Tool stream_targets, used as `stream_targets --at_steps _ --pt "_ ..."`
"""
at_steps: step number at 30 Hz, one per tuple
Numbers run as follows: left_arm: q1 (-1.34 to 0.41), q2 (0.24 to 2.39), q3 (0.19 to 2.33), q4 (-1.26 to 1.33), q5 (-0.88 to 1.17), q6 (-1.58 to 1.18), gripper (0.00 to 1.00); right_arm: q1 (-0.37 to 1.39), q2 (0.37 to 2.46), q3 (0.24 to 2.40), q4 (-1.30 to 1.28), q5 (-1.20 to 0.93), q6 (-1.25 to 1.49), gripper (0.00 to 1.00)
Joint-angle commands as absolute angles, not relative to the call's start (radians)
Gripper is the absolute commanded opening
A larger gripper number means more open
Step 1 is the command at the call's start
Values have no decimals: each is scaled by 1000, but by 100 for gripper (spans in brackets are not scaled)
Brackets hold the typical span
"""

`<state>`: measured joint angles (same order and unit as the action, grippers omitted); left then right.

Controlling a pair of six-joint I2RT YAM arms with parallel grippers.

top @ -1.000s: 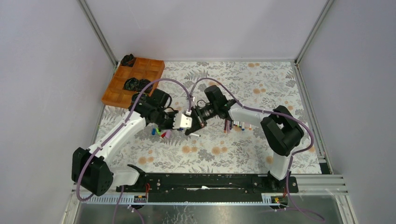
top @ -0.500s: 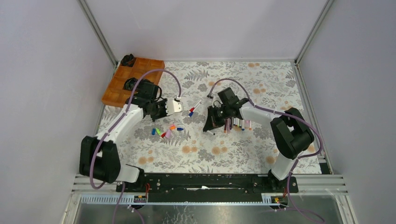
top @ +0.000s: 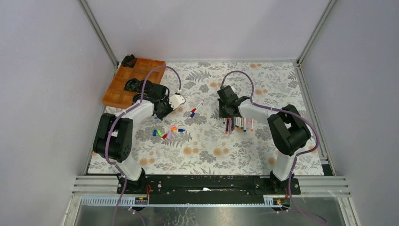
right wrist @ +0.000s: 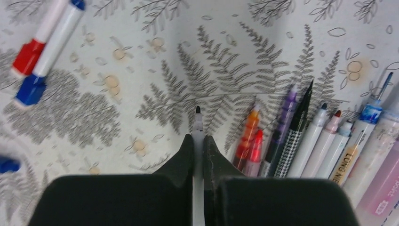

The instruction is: Open the pen caps

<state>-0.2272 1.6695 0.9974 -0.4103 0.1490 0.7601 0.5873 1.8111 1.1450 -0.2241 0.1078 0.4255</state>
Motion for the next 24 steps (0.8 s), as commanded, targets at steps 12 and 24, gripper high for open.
stream_targets --at_steps 12,24 --pt "-219 1677 1025 -468 210 744 40 594 1908 1175 -155 267 440 10" --pt "-208 1577 1131 -617 332 732 41 604 1887 1122 -164 326 422 35"
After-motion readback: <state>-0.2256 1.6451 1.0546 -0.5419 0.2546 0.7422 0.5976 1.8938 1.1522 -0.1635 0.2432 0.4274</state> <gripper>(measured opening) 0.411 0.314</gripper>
